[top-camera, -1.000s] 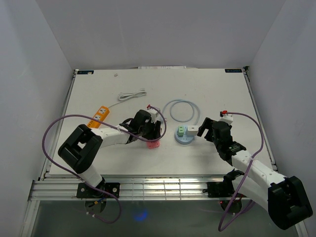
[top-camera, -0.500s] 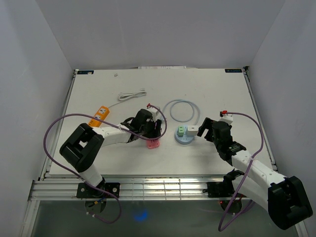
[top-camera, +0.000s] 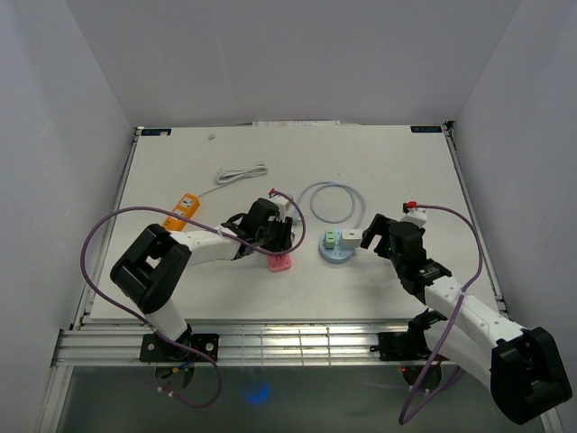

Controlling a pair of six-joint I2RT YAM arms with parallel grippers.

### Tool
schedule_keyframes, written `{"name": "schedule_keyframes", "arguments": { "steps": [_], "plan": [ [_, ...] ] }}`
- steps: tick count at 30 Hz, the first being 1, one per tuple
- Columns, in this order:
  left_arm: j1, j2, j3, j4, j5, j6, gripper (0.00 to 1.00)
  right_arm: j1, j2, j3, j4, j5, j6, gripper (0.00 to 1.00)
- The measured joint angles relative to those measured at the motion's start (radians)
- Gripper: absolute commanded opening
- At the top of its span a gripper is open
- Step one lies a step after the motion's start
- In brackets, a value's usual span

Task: Insert the plug

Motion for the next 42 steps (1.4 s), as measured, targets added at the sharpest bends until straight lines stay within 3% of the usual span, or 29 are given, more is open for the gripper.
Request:
{"name": "schedule_keyframes", "arguments": {
  "steps": [8, 15, 16, 18, 23, 29, 33, 42],
  "plan": [
    [0.000, -0.025, 0.028, -0.085, 0.055, -0.115, 0.32, 0.000, -0.133, 0.064, -0.090, -0.065, -0.028, 0.96],
    [0.000, -0.047, 0.090, -0.107, 0.137, -0.327, 0.32, 0.010, -0.214, 0.143, -0.097, -0.287, -0.014, 0.96],
    [0.000, -0.054, 0.095, -0.107, 0.143, -0.362, 0.22, 0.013, -0.220, 0.142, -0.092, -0.309, -0.008, 0.98],
    [0.000, -0.074, 0.096, -0.105, 0.150, -0.430, 0.14, 0.019, -0.219, 0.135, -0.065, -0.352, 0.000, 0.99],
    [0.000, -0.132, 0.099, -0.092, 0.146, -0.621, 0.20, 0.051, -0.167, 0.104, 0.024, -0.426, 0.032, 0.98],
    [0.000, -0.143, 0.137, -0.079, 0.098, -0.804, 0.22, 0.192, -0.087, 0.093, 0.127, -0.378, 0.047, 1.00],
    [0.000, -0.134, 0.187, -0.076, 0.076, -0.906, 0.23, 0.286, -0.016, 0.095, 0.190, -0.314, 0.048, 0.92],
    [-0.034, -0.131, 0.211, -0.069, -0.010, -1.088, 0.25, 0.349, 0.054, 0.095, 0.335, -0.166, 0.046, 0.86]
  ]
}}
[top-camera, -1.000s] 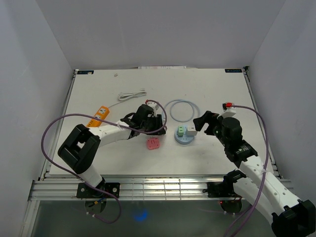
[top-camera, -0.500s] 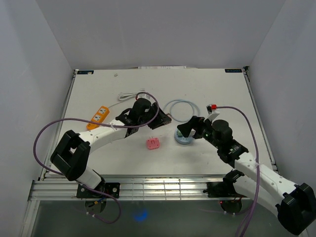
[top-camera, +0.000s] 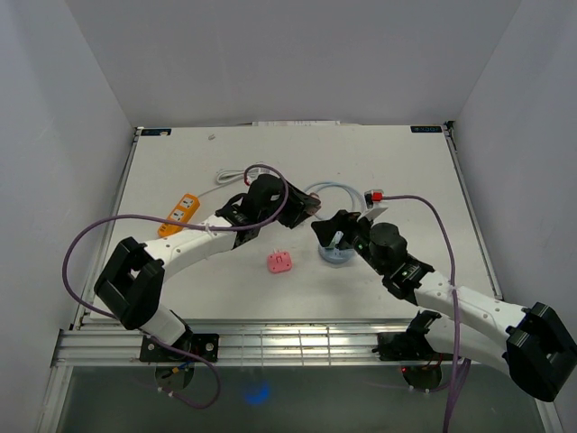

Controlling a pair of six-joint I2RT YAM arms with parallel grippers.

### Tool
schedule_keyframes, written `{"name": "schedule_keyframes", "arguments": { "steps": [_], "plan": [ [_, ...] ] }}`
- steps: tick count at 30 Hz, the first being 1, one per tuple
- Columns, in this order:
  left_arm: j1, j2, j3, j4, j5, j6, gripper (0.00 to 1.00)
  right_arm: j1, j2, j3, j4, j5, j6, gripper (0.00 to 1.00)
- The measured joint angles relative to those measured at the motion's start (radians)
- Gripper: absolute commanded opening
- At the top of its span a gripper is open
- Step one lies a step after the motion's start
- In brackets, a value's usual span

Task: Insert the plug

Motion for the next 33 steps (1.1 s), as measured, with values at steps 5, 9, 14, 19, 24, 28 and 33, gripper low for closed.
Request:
{"name": "schedule_keyframes", "arguments": {
  "steps": [5, 9, 14, 19, 24, 28, 33],
  "plan": [
    [-0.027, -0.001, -0.001, -0.005, -0.046, -0.093, 0.25, 0.001, 0.005, -0.002, 0.097, 0.060, -0.017, 0.84],
    [-0.046, -0.001, -0.001, 0.001, -0.061, -0.134, 0.25, 0.002, 0.054, 0.000, 0.139, 0.085, -0.024, 0.79],
    [-0.066, -0.001, -0.001, 0.023, -0.064, -0.161, 0.25, 0.002, 0.106, 0.005, 0.146, 0.111, -0.023, 0.77],
    [-0.072, -0.001, -0.003, 0.047, -0.067, -0.169, 0.25, 0.002, 0.121, 0.014, 0.170, 0.135, -0.020, 0.72],
    [-0.072, -0.001, -0.006, 0.063, -0.067, -0.180, 0.25, 0.002, 0.130, 0.015, 0.195, 0.154, -0.017, 0.67],
    [-0.073, -0.001, -0.018, 0.068, -0.066, -0.191, 0.25, 0.002, 0.140, 0.015, 0.206, 0.161, -0.016, 0.64],
    [-0.076, -0.001, -0.020, 0.071, -0.066, -0.206, 0.25, 0.002, 0.144, 0.015, 0.245, 0.169, -0.019, 0.63]
  ]
}}
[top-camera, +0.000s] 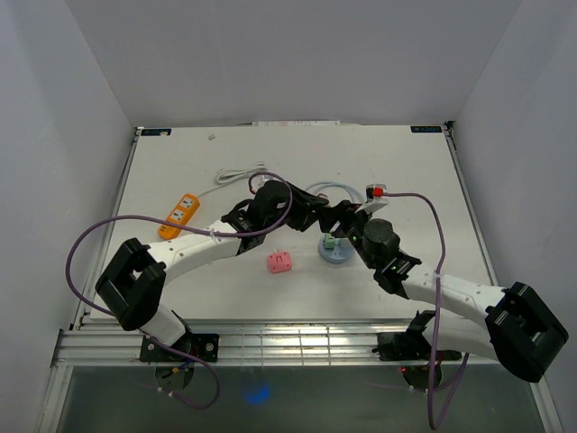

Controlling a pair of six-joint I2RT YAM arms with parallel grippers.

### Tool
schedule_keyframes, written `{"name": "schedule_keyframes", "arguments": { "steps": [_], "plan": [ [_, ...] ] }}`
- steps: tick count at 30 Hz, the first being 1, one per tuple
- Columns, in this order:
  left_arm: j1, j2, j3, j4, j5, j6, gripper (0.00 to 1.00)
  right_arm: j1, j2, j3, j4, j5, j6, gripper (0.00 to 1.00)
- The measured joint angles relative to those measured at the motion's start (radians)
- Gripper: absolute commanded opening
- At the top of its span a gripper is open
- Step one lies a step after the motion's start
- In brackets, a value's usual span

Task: Insert the plug

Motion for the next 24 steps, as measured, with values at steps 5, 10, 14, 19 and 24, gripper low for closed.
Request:
{"name": "schedule_keyframes", "arguments": {
  "steps": [5, 10, 14, 19, 24],
  "plan": [
    [-0.002, 0.003, 0.000, 0.010, 0.006, -0.012, 0.25, 0.000, 0.020, 0.003, 0.020, 0.003, -0.005, 0.59],
    [-0.010, 0.008, 0.000, 0.020, 0.008, -0.021, 0.25, 0.000, 0.034, 0.003, 0.026, 0.003, -0.005, 0.54],
    [-0.016, 0.018, 0.000, 0.031, 0.006, -0.034, 0.25, 0.001, 0.034, 0.003, 0.027, 0.006, -0.005, 0.43],
    [-0.019, 0.024, -0.001, 0.048, -0.003, -0.038, 0.48, 0.003, 0.035, 0.003, 0.032, 0.018, -0.006, 0.18],
    [-0.021, 0.024, -0.014, 0.061, -0.008, -0.026, 0.74, 0.004, 0.025, 0.003, 0.030, 0.033, -0.009, 0.10]
  ]
}}
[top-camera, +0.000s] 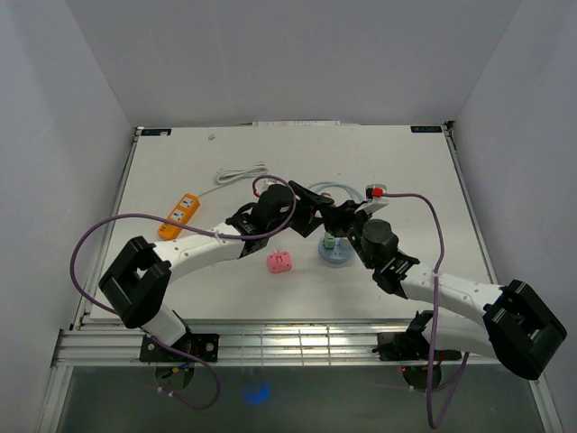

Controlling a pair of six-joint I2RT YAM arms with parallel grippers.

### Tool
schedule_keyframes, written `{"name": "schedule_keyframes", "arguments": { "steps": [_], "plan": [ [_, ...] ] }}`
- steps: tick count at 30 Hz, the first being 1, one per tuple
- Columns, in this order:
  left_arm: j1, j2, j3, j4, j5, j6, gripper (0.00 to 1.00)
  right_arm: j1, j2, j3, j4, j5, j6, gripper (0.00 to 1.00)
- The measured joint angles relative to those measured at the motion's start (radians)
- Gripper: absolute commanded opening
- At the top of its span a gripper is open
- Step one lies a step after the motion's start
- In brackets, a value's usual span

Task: Insert the plug

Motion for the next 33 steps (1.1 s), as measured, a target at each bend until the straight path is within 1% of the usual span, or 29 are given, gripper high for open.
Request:
{"name": "schedule_keyframes", "arguments": {
  "steps": [1, 4, 5, 8, 9, 12, 14, 16, 19, 20, 21, 24, 27, 30, 33],
  "plan": [
    [0.000, -0.001, -0.003, -0.002, -0.001, 0.005, 0.79, 0.000, -0.006, -0.002, -0.004, 0.002, -0.001, 0.09],
    [0.010, -0.023, -0.005, -0.040, -0.004, 0.034, 0.88, 0.002, -0.030, -0.007, -0.015, 0.003, -0.005, 0.08],
    [0.015, -0.036, -0.005, -0.056, -0.004, 0.044, 0.89, 0.003, -0.042, -0.010, -0.019, 0.003, -0.008, 0.08],
    [0.067, -0.099, -0.023, -0.127, -0.010, 0.081, 0.91, 0.004, -0.085, -0.027, -0.030, 0.025, -0.023, 0.08],
    [0.095, -0.124, -0.034, -0.152, -0.014, 0.092, 0.93, 0.004, -0.099, -0.031, -0.034, 0.033, -0.026, 0.08],
    [0.190, -0.197, -0.061, -0.242, -0.024, 0.143, 0.94, -0.001, -0.134, -0.039, -0.056, 0.056, -0.045, 0.08],
    [0.267, -0.231, -0.061, -0.312, -0.036, 0.203, 0.96, -0.003, -0.150, -0.039, -0.071, 0.068, -0.058, 0.08],
    [0.355, -0.252, -0.047, -0.383, -0.045, 0.270, 0.98, -0.006, -0.162, -0.039, -0.091, 0.078, -0.077, 0.08],
    [0.530, -0.248, -0.006, -0.462, -0.029, 0.377, 0.98, -0.008, -0.170, -0.039, -0.120, 0.085, -0.103, 0.08],
    [0.602, -0.229, 0.020, -0.487, 0.001, 0.435, 0.98, -0.010, -0.171, -0.039, -0.128, 0.085, -0.110, 0.08],
    [0.663, -0.221, 0.026, -0.489, 0.006, 0.446, 0.98, -0.012, -0.172, -0.039, -0.139, 0.085, -0.118, 0.08],
    [0.874, -0.121, 0.081, -0.496, 0.102, 0.545, 0.98, -0.015, -0.171, -0.032, -0.180, 0.077, -0.137, 0.08],
    [1.025, -0.004, 0.101, -0.462, 0.176, 0.624, 0.98, -0.018, -0.169, -0.001, -0.224, 0.050, -0.155, 0.08],
    [1.095, 0.085, 0.106, -0.440, 0.211, 0.682, 0.98, -0.019, -0.154, 0.033, -0.241, 0.021, -0.158, 0.08],
    [1.108, 0.171, 0.151, -0.439, 0.230, 0.715, 0.98, -0.019, -0.127, 0.071, -0.262, -0.015, -0.158, 0.08]
  ]
}}
